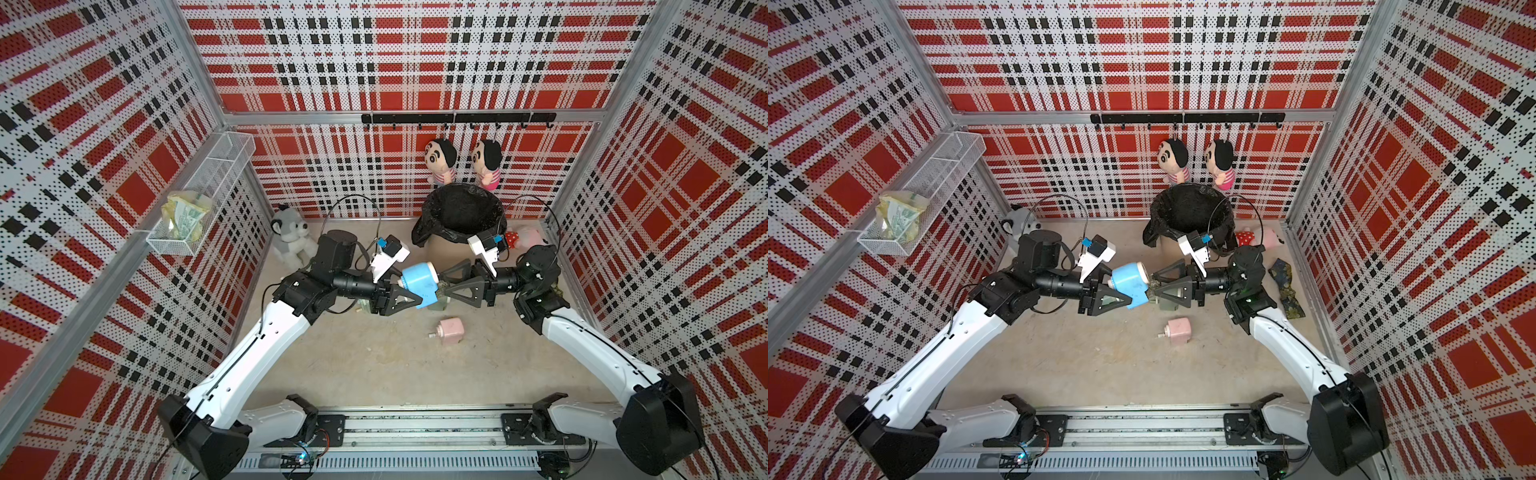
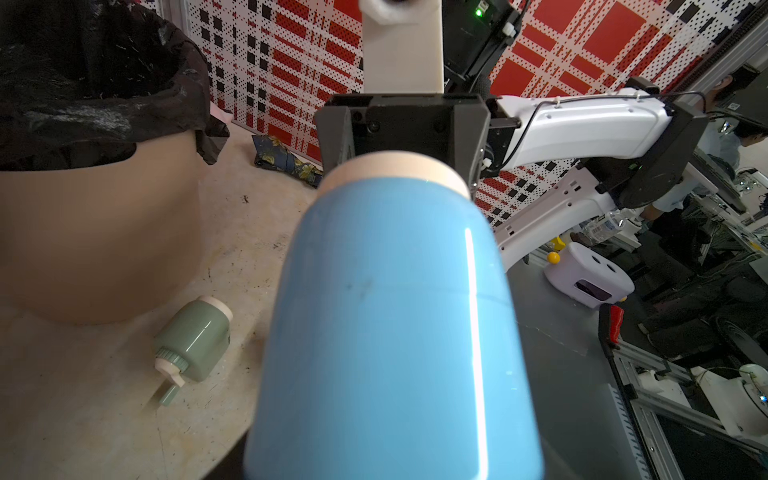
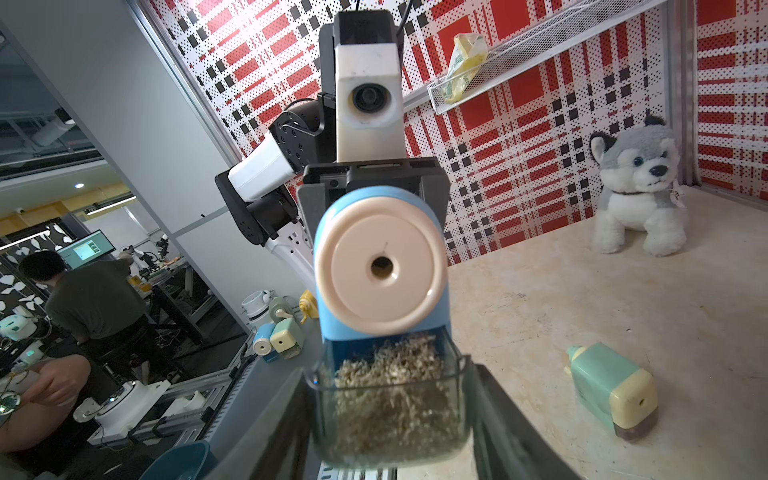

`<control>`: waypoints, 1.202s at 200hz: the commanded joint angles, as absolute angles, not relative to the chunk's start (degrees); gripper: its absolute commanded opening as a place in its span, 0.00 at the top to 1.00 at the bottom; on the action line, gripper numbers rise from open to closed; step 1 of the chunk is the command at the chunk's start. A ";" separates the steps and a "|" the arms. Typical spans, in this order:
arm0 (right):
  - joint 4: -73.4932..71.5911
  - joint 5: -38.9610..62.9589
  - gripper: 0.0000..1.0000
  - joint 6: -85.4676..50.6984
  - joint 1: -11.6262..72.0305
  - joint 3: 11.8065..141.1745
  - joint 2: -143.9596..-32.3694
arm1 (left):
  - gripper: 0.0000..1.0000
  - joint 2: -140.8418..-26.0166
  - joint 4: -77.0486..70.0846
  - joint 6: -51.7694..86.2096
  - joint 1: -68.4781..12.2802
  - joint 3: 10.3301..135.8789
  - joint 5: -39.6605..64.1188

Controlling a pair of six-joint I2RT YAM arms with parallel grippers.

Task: Take out the pencil sharpener tray and clean the shavings
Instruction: Open the container of the pencil sharpener.

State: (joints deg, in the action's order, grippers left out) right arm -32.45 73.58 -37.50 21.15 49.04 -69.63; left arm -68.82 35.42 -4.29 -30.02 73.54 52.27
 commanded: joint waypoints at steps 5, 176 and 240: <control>-35.95 74.54 0.50 -40.60 20.35 48.35 -68.61 | 0.48 -68.20 34.15 -5.10 -29.03 74.86 51.06; -36.64 73.13 0.50 -41.64 15.54 48.27 -68.67 | 0.47 -67.41 35.07 -5.98 -27.21 76.89 49.51; -37.80 71.03 0.50 -44.02 11.45 49.76 -68.60 | 0.47 -67.83 34.70 -5.64 -27.07 76.48 48.08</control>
